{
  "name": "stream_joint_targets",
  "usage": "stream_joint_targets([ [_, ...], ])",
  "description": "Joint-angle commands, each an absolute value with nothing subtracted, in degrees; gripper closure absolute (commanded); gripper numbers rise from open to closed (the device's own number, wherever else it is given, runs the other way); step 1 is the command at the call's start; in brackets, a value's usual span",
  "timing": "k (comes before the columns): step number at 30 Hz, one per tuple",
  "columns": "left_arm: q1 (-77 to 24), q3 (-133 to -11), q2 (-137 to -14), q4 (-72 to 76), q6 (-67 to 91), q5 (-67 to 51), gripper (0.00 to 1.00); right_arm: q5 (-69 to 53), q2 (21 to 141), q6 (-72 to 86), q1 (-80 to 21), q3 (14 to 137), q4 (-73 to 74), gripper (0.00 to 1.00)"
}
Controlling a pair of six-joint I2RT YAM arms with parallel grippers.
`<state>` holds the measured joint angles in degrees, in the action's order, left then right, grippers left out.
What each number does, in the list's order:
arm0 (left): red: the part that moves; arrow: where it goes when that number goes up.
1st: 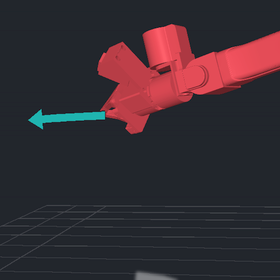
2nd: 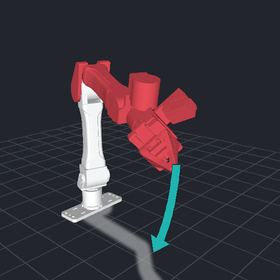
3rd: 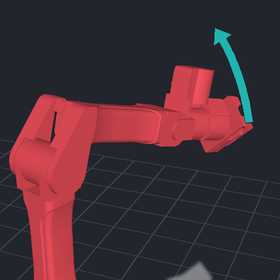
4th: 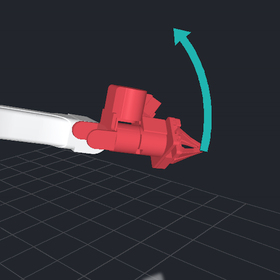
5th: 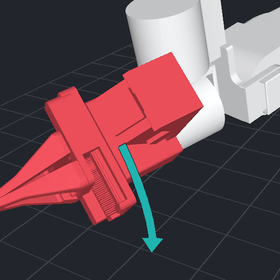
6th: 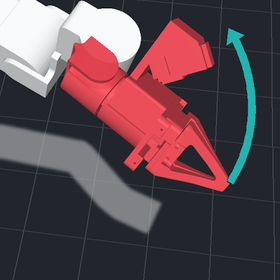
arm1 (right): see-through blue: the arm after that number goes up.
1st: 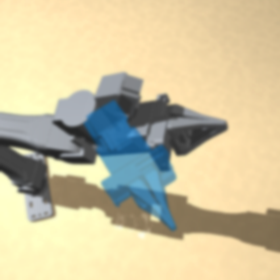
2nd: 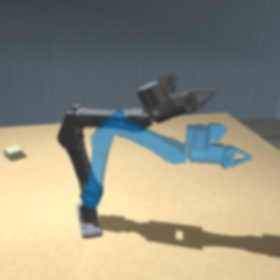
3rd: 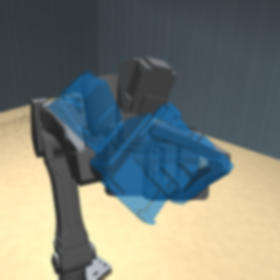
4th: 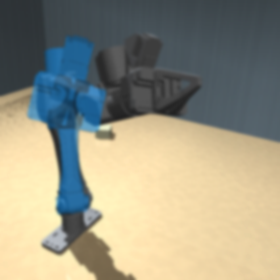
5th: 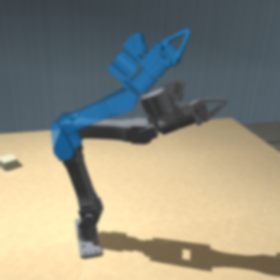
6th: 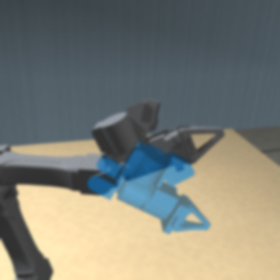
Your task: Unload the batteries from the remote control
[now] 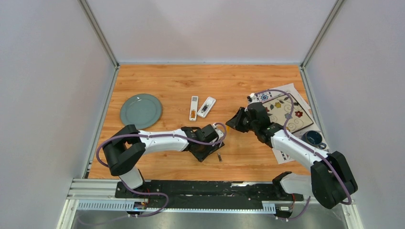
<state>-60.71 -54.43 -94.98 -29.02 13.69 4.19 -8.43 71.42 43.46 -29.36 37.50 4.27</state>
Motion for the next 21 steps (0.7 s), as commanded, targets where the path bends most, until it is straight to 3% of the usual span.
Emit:
stream_joint_targets([
  [1, -56.87, -54.84, -96.77, -29.62, 18.10, 9.23, 1.00, -6.07, 68.82, 41.57, -27.78, 39.73, 6.33, 1.00],
  [5, -56.43, -55.98, -97.03, -30.76, 18.46, 9.23, 0.99, -6.33, 68.47, 41.22, -27.07, 39.38, 6.85, 1.00],
  [7, -56.43, -56.16, -97.64, -30.94, 17.93, 7.39, 0.87, -6.33, 68.29, 41.04, -26.90, 39.46, 6.94, 1.00],
  [9, -56.43, -55.73, -98.35, -30.94, 18.02, 6.95, 0.63, -6.42, 68.38, 40.96, -26.81, 39.46, 7.03, 1.00],
  [11, -56.43, -55.29, -98.44, -30.68, 18.28, 6.07, 0.47, -6.50, 68.29, 40.78, -26.72, 39.55, 7.12, 1.00],
  [14, -56.43, -54.41, -97.82, -29.71, 18.63, 4.92, 0.32, -7.12, 68.38, 40.08, -26.02, 39.81, 6.94, 1.00],
  [21, -56.43, -53.26, -96.33, -27.34, 18.90, -1.04, 0.29, -10.27, 68.03, 38.50, -22.59, 40.60, 7.03, 1.00],
])
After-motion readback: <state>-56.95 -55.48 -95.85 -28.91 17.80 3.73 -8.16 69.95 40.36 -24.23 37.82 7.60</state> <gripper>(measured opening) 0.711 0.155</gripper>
